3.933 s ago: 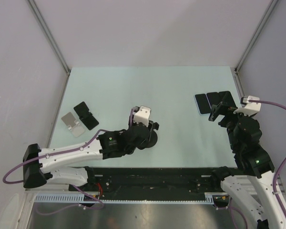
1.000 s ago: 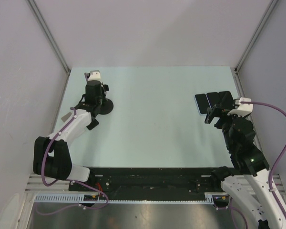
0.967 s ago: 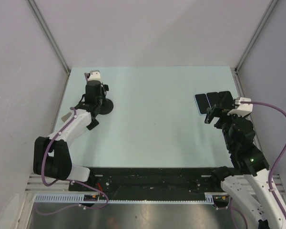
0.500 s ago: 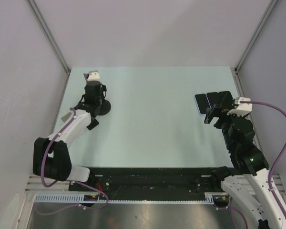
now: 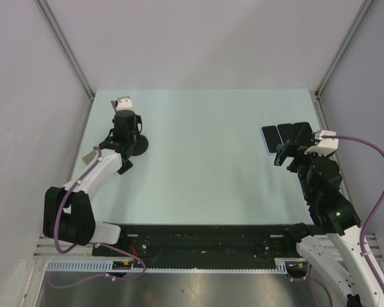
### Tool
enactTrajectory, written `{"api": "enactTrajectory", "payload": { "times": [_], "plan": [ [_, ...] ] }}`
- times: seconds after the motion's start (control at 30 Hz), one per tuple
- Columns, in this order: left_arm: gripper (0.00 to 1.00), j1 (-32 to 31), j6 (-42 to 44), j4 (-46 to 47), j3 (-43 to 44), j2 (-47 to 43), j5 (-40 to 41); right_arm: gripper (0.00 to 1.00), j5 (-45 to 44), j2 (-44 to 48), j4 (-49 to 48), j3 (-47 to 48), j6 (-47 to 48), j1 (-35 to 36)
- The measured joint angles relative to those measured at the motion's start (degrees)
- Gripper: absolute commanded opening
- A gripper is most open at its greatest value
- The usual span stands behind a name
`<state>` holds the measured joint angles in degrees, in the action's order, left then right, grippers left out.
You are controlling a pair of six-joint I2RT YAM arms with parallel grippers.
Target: Remove the phone from the phone stand
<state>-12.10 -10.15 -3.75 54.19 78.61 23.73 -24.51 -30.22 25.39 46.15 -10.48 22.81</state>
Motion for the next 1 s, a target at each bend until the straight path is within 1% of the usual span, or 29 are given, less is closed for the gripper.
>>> {"api": "enactTrajectory", "payload": {
  "times": [0.03, 0.07, 0.1, 0.2, 0.23, 0.27, 0.3, 0.5, 0.57, 0.7, 0.9, 1.0],
  "plan": [
    [0.43, 0.0, -0.17, 0.07, -0.09, -0.07, 0.02, 1.0, 0.0, 0.0, 0.0, 0.0, 0.0, 0.0],
    [0.47, 0.0, -0.37, 0.02, -0.11, -0.17, 0.07, 0.99, 0.02, 0.0, -0.02, 0.0, 0.0, 0.0],
    [0.53, 0.0, -0.46, 0.04, -0.11, -0.24, 0.11, 1.0, 0.07, -0.02, -0.02, 0.0, 0.0, 0.0],
    [0.62, 0.0, -0.74, 0.7, -0.11, -1.14, 0.13, 0.99, 0.37, -0.22, -0.09, 0.0, 0.0, 0.0],
    [0.69, 0.0, -0.9, 1.01, -0.11, -1.66, 0.11, 1.0, 0.42, -0.31, -0.13, 0.0, 0.0, 0.0],
    [0.73, 0.02, -0.98, 1.25, -0.11, -2.29, 0.11, 1.0, 0.44, -0.37, -0.2, 0.0, 0.0, 0.0],
    [0.79, 0.0, -1.09, 1.31, -0.11, -2.95, 0.09, 1.0, 0.44, -0.37, -0.22, -0.02, 0.0, 0.0],
    [0.96, 0.02, -1.95, 0.59, -0.11, -8.7, -0.37, 1.0, 0.39, -0.28, -0.44, -0.02, 0.02, 0.0],
    [1.0, 0.02, -2.03, -0.04, -0.11, -11.72, -0.81, 1.0, 0.37, 0.13, -0.42, -0.04, 0.02, 0.0],
    [1.0, 0.0, -2.34, -1.11, -0.11, -19.5, -2.14, 1.0, -0.22, 1.77, -0.39, -0.07, 0.0, 0.0],
    [1.0, 0.0, -2.47, -3.15, -1.18, -36.15, -4.76, 1.0, -2.16, 4.9, 0.07, 0.13, 0.02, 0.0],
    [1.0, 0.0, -2.47, -3.69, -2.97, -46.03, -5.55, 1.0, -3.48, 6.62, 0.61, 0.28, 0.13, 0.0]
  ]
}}
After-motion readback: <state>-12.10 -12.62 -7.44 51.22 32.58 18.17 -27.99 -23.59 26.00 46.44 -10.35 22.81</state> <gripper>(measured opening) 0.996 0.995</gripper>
